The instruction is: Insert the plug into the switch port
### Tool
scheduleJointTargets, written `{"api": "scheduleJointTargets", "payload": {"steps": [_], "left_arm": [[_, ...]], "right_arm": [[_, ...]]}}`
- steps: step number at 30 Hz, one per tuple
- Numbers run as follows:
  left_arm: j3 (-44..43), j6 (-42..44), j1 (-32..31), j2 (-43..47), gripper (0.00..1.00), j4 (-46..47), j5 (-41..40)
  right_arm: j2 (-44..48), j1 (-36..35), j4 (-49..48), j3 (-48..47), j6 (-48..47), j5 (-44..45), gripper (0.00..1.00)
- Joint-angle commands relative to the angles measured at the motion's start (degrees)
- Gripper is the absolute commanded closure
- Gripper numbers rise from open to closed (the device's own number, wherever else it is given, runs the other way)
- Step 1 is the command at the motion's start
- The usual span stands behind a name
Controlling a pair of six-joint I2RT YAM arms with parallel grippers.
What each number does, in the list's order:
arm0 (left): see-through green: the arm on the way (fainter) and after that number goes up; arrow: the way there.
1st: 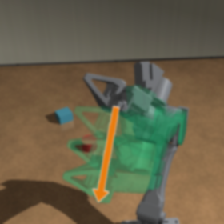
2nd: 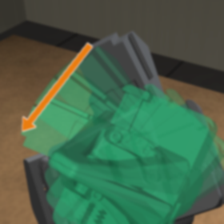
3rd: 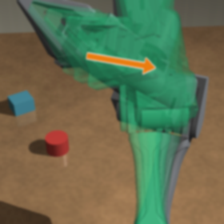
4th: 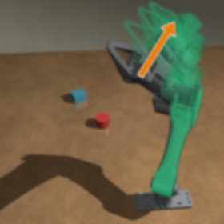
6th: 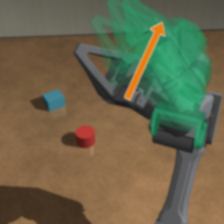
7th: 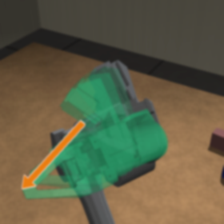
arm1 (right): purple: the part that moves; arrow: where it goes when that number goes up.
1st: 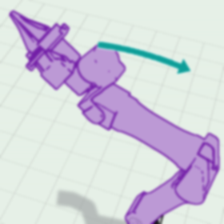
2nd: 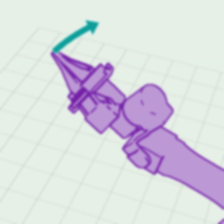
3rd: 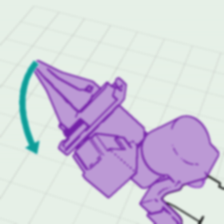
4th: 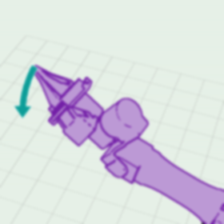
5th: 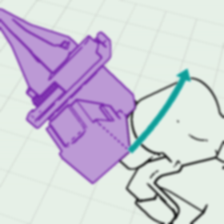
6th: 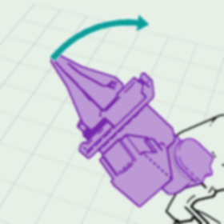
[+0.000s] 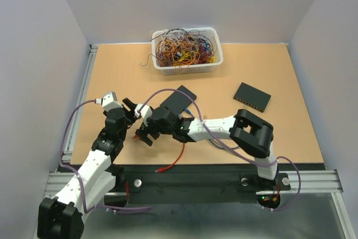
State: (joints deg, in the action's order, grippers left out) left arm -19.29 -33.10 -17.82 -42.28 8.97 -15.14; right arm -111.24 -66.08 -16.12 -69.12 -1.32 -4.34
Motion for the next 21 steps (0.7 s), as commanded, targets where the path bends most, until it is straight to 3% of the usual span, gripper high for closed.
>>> {"api": "scheduleJointTargets", "payload": {"steps": [1,8,21], "left_arm": [[1.88,-1.7,0.25,5.45,0.22,-0.1,-3.93],[3.12,-1.7,0.25,5.9,0.22,1.58,-3.67],[3.12,-6.18,0.25,7.04,0.22,-1.41,-11.58]], "right_arm": [[-4.15,0.25,1.17,-8.3,-3.6,-0.67,0.11],[-10.48,0.25,2.76,-14.02,-5.36,3.37,0.08],[-10.93,0.25,1.27,-8.67,-4.66,0.21,0.08]]}}
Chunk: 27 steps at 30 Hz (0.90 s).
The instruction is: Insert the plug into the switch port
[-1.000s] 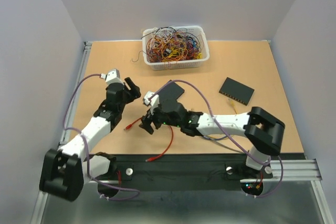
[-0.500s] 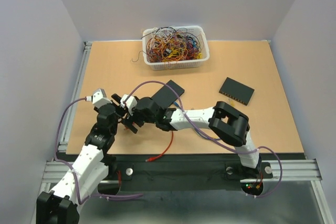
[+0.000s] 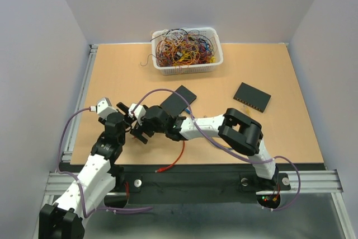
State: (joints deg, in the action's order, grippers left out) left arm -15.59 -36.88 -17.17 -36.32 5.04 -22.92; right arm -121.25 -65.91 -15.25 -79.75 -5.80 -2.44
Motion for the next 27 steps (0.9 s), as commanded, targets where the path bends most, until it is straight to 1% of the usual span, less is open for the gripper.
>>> {"api": "scheduleJointTargets", "payload": {"steps": [1,4,7,11,21,22,27], "left_arm": [[-0.92,-2.84,-0.41,0.38,0.22,2.52,-5.28],[-1.8,-3.02,-0.32,-1.64,0.21,2.78,-7.57],[-2.51,-2.75,0.29,-4.11,0.2,3.84,-8.28],[-2.77,-2.4,1.7,-5.7,0.19,4.63,-6.71],[-0.31,-1.96,3.11,0.1,0.19,5.33,-4.59],[-0.14,-1.96,3.19,0.28,0.19,5.33,-4.51],[-0.23,-1.79,3.19,0.1,0.19,5.42,-4.07]], "right_arm": [[-0.39,0.08,-0.91,3.09,0.09,-2.39,0.08],[0.57,0.08,-3.12,5.38,0.7,-3.1,0.08],[0.84,0.08,-3.13,5.92,0.62,-3.01,0.07],[0.06,0.08,-3.04,5.83,0.53,-2.58,0.07],[-2.93,0.08,-5.67,3.55,1.23,2.08,0.07],[-3.03,0.08,-5.93,3.2,1.06,3.65,0.07],[-3.56,0.08,-6.81,1.96,-0.17,6.04,0.08]]}}
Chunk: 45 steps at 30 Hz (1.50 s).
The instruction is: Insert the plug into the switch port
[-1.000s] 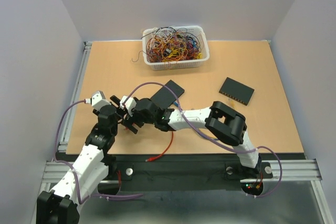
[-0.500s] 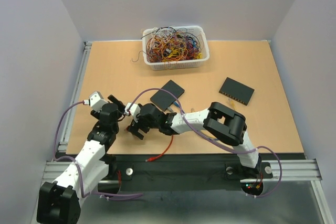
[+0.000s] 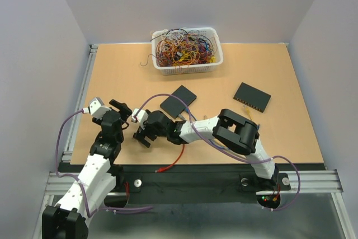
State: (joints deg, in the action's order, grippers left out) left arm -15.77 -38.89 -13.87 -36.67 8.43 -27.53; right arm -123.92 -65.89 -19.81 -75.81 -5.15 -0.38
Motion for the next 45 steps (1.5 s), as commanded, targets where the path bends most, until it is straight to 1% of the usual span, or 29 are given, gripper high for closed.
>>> {"api": "scheduleJointTargets", "payload": {"steps": [1,4,7,10,13,14,17,18,19,23,29,32,33,34,36,37,38,40,41,43,45], "left_arm": [[-0.05,0.22,-0.11,0.45,0.19,2.03,0.55],[0.04,0.22,-0.11,0.63,0.19,2.21,0.55],[0.04,0.22,-0.11,0.8,0.19,2.12,0.55],[0.21,0.22,-0.11,1.07,0.19,2.12,0.55],[0.21,0.22,-0.11,1.07,0.19,2.21,0.72],[0.21,0.22,-0.02,0.98,0.19,2.21,0.64],[0.04,0.31,-0.11,0.45,0.19,2.21,0.81],[-0.05,0.31,-0.11,0.37,0.19,2.12,0.81],[-0.05,0.31,-0.11,0.45,0.19,2.21,0.81],[0.04,0.22,-0.11,0.54,0.19,2.12,0.64],[0.13,0.13,-0.11,1.24,0.19,1.77,0.37],[0.21,0.57,-0.11,1.33,0.19,2.29,1.07],[0.21,0.84,-0.02,1.16,0.19,2.47,1.68],[0.04,1.71,-0.02,0.81,0.2,3.17,2.12],[-0.49,3.03,-0.11,0.37,0.23,3.79,3.97],[-0.58,3.73,-0.11,-0.07,0.24,4.49,4.84],[-1.01,5.22,-0.02,-0.42,0.25,5.8,6.16],[-1.89,6.37,-0.19,-1.3,0.27,6.42,7.66],[-2.85,7.24,-0.19,-1.48,0.29,6.51,9.49],[-3.74,8.3,-0.28,-1.66,0.32,7.82,12.48],[-4.79,9.71,-0.98,-1.31,0.33,10.01,17.75]], "right_arm": [[-0.28,0.06,-3.64,-1.45,-0.83,4.07,0.08],[0.26,0.06,-4.8,-0.74,-0.92,4.51,0.08],[-1.23,0.06,-3.22,-2.41,-1.09,4.86,0.08],[-2.9,0.06,-3.04,-2.76,-0.66,4.34,0.1],[-4.22,0.06,-3.13,-2.59,0.31,2.58,0.21],[-4.57,0.06,-3.21,-2.41,0.84,1.88,0.33],[-5.19,0.06,-4.09,-1.8,1.71,0.91,0.6],[-5.11,0.06,-4.09,-1.71,1.81,0.82,0.63],[-5.19,-0.03,-4.53,-1.19,2.07,0.65,0.68],[-4.06,0.06,-5.94,0.83,2.86,0.65,0.78],[0.77,0.06,-7.96,6.1,3.92,0.65,0.85],[6.38,0.06,-7.61,9.09,4.79,0.65,0.9],[6.41,0.06,-7.52,9.97,4.97,0.65,0.91],[9.45,0.06,-7.61,12.5,4.97,0.73,0.92],[13.24,0.06,-7.61,15.15,4.97,1.08,0.95],[16.83,0.06,-7.52,16.21,4.97,1.35,0.96],[18.61,0.06,-7.52,18.4,5.06,1.7,0.96],[22.03,0.06,-6.74,19.91,4.97,2.93,0.97],[25.1,0.06,-6.38,21.04,4.97,3.8,0.98],[28.19,0.23,-5.15,21.93,6.55,4.42,0.98],[32.67,1.11,-4.62,23.6,6.9,4.17,0.99]]}}
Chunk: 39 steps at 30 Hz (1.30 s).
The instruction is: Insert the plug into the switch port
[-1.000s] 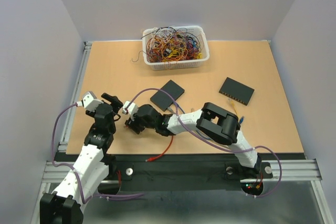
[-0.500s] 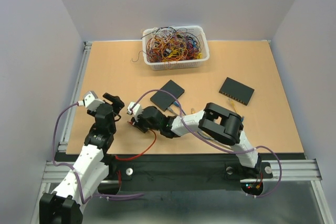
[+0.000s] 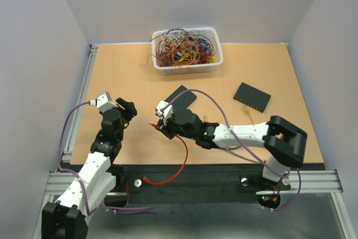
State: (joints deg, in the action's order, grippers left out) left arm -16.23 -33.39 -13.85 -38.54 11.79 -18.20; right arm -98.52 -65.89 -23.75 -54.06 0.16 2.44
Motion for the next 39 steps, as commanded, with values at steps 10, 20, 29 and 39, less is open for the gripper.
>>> {"api": "scheduleJointTargets", "payload": {"steps": [10,20,29,39], "left_arm": [[0.76,5.43,-11.27,1.9,0.36,28.43,31.09],[1.55,2.1,-14.45,-5.4,0.37,47.71,45.53],[2.25,1.13,-15.51,-5.58,0.49,51.66,49.39],[5.42,0.96,-15.6,-2.15,0.48,56.06,52.65]], "right_arm": [[25.82,11.04,-3.32,11.43,8.36,-11.22,1.0],[31.63,12.71,-4.73,14.86,11.7,-14.74,1.0],[33.04,12.71,-5.69,15.39,13.37,-15.97,0.99],[36.29,12.71,-8.77,16.09,16.53,-19.92,0.99]]}}
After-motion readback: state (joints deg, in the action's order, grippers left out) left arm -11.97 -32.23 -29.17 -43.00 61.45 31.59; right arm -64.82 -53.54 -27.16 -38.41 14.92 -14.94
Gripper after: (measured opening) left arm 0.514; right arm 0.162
